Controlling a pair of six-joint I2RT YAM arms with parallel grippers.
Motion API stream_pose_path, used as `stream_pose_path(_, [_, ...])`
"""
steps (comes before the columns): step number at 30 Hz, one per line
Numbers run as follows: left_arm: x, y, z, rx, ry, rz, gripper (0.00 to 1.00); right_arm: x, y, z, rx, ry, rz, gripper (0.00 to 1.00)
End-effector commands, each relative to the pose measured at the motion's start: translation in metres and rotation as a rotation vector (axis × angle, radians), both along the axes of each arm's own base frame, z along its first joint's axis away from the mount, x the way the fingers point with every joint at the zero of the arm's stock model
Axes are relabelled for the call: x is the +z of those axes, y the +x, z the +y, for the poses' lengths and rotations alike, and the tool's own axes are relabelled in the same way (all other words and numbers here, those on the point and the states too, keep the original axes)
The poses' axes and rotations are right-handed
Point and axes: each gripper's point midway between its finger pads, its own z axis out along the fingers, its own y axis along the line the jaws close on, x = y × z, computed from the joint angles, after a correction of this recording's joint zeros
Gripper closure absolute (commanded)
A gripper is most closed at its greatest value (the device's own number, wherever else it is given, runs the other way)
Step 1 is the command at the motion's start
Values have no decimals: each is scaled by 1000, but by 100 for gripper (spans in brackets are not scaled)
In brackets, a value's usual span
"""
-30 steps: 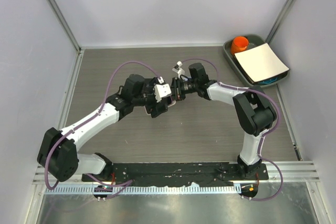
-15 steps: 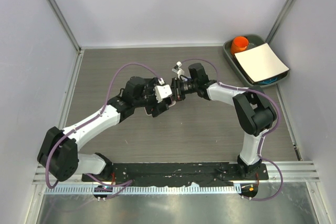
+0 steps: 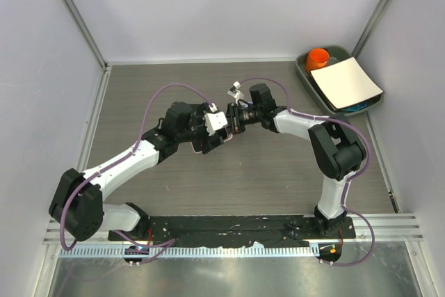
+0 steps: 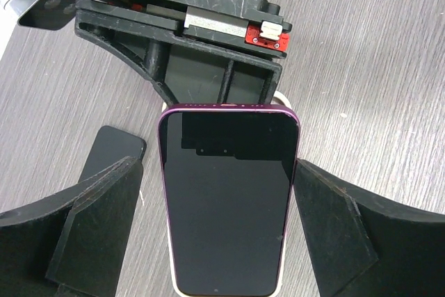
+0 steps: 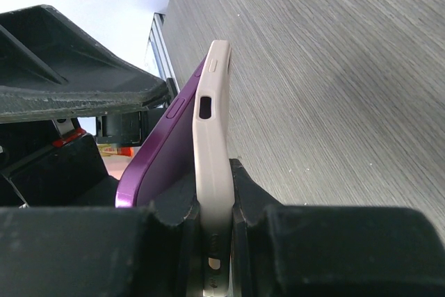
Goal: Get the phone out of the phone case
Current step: Remove the phone case from the phone.
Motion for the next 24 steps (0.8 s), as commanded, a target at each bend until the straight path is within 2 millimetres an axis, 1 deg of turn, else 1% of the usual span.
stream_pose_path(1, [13,3,-9,-27,-36,-35,7,53,0,10,62,108,-126,99])
stream_pose_path(4, [14,2,-11,-35,-39,-33,6,55,0,10,65,115,-125,99])
stream_pose_path(6, [8,0,-9,-34,-23,-13,6,56,-1,10,68,118,-121,99])
stream_pose_path(12, [6,-3,-10,-50,-20,5,6,65,-5,10,81,140,-130,99])
stream_pose_path(15, [5,-4,-11,-54,-17,10,9,67,-5,10,81,142,-134,99])
stream_pose_path(17, [4,-4,-11,-55,-17,12,13,66,-5,10,82,141,-134,99])
stream_pose_path(18, [5,-3,-11,-54,-17,10,16,66,-4,10,80,141,-135,99])
stream_pose_path(19, [5,-3,-12,-55,-18,11,25,65,-4,10,78,138,-134,99])
stream_pose_path(20, [5,-4,-12,-56,-17,13,31,64,-3,11,77,137,-133,99])
stream_pose_path(21, [6,-3,-13,-55,-19,11,43,63,-3,10,76,134,-131,99])
stream_pose_path(22, [8,-3,-14,-59,-20,9,51,62,-1,10,69,132,-133,99])
stream_pose_path(23, [8,-4,-15,-64,-20,15,61,61,-1,11,68,129,-135,99])
stream_pose_path(24, [9,-4,-16,-67,-21,15,80,61,0,10,65,127,-137,99])
